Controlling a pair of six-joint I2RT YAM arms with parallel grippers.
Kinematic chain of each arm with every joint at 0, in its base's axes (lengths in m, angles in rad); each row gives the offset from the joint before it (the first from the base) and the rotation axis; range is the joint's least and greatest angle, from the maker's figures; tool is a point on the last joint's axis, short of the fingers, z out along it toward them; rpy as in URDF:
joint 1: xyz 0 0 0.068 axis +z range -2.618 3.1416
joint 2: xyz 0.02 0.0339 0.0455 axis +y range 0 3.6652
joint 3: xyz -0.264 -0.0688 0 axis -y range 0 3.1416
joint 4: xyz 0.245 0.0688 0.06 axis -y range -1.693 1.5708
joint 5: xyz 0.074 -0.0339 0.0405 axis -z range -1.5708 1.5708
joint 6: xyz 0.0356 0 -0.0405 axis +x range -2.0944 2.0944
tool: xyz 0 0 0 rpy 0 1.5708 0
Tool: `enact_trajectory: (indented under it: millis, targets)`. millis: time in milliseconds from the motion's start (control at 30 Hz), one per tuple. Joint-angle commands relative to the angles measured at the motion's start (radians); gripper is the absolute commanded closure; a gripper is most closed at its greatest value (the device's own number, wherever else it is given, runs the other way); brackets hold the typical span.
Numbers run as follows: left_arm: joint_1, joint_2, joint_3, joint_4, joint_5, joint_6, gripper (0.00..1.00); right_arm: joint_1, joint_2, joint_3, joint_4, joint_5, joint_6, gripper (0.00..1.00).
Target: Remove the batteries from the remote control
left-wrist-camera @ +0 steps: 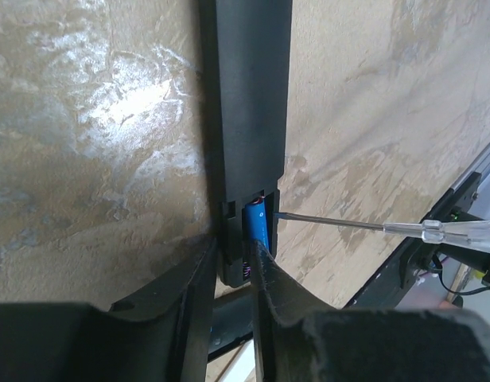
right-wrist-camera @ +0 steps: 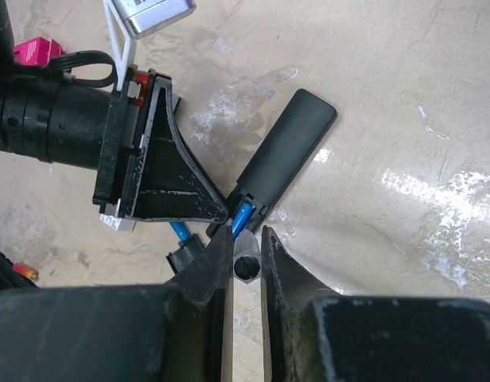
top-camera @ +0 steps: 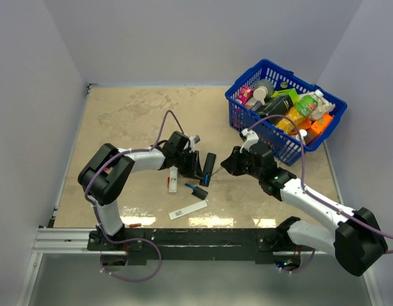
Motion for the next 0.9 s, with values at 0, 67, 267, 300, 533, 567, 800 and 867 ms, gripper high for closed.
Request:
enact_trajectory:
  millis: [0, 67, 267, 300, 533, 567, 800, 867]
  targets:
    - [-0.015, 0.013, -0.01, 0.051, 0.018, -0.008, 0.73, -0.002, 0.002, 0.023, 0.048, 0.01, -0.003, 1.0]
    - [-0.015, 0.015, -0.016, 0.055, 0.016, -0.011, 0.73, -0.002, 0.002, 0.03, 0.046, 0.01, -0.005, 1.0]
    - [-0.023, 0.012, -0.033, 0.09, 0.026, -0.023, 0.74, -0.002, 0.005, 0.033, 0.035, 0.027, -0.008, 1.0]
    - [-0.023, 0.013, -0.036, 0.095, 0.03, -0.026, 0.74, -0.001, 0.006, 0.031, 0.035, 0.029, -0.011, 1.0]
    - [-0.03, 0.016, -0.05, 0.131, 0.05, -0.049, 0.75, -0.002, -0.003, 0.016, 0.049, 0.015, 0.002, 1.0]
    - [-0.03, 0.018, -0.05, 0.134, 0.05, -0.051, 0.75, -0.001, -0.004, 0.019, 0.045, 0.017, 0.002, 1.0]
    - [-0.035, 0.019, -0.048, 0.135, 0.05, -0.054, 0.75, -0.001, -0.024, 0.053, -0.015, 0.035, -0.015, 1.0]
    - [-0.035, 0.019, -0.048, 0.135, 0.049, -0.055, 0.75, -0.001, -0.026, 0.057, -0.027, 0.044, -0.02, 1.0]
